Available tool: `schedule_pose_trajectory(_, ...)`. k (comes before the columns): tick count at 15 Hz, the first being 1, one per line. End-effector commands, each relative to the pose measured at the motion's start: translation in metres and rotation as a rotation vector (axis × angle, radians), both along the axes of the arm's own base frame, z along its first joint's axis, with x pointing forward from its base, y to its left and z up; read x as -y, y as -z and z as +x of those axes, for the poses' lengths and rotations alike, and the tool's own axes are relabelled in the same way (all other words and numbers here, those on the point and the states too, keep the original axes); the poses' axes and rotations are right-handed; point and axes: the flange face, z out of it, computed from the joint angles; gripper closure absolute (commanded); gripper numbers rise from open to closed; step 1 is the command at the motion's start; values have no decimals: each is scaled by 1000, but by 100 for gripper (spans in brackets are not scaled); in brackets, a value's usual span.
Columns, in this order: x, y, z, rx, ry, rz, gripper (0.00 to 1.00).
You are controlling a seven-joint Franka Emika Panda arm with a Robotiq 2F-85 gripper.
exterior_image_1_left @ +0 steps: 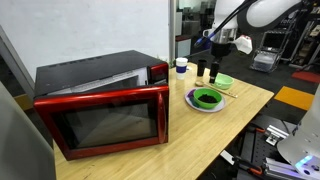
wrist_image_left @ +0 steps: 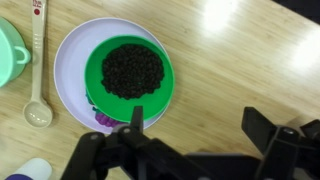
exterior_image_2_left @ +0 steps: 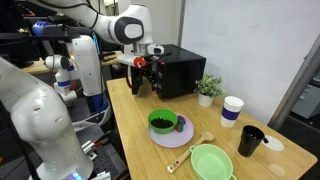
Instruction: Remove the light green bowl from the microwave and put it on the table
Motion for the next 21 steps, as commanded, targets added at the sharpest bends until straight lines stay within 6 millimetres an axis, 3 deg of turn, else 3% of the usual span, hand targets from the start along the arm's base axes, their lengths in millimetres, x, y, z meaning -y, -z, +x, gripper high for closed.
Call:
schedule_pose_trajectory(1,-26,-7,-17,-50,-150,-4,0)
schedule_pose_trajectory(8,-35,-16,-27,-51,-275,-25,0)
schedule_pose_trajectory(21,-37,-17,-23,-41,-266,-27,0)
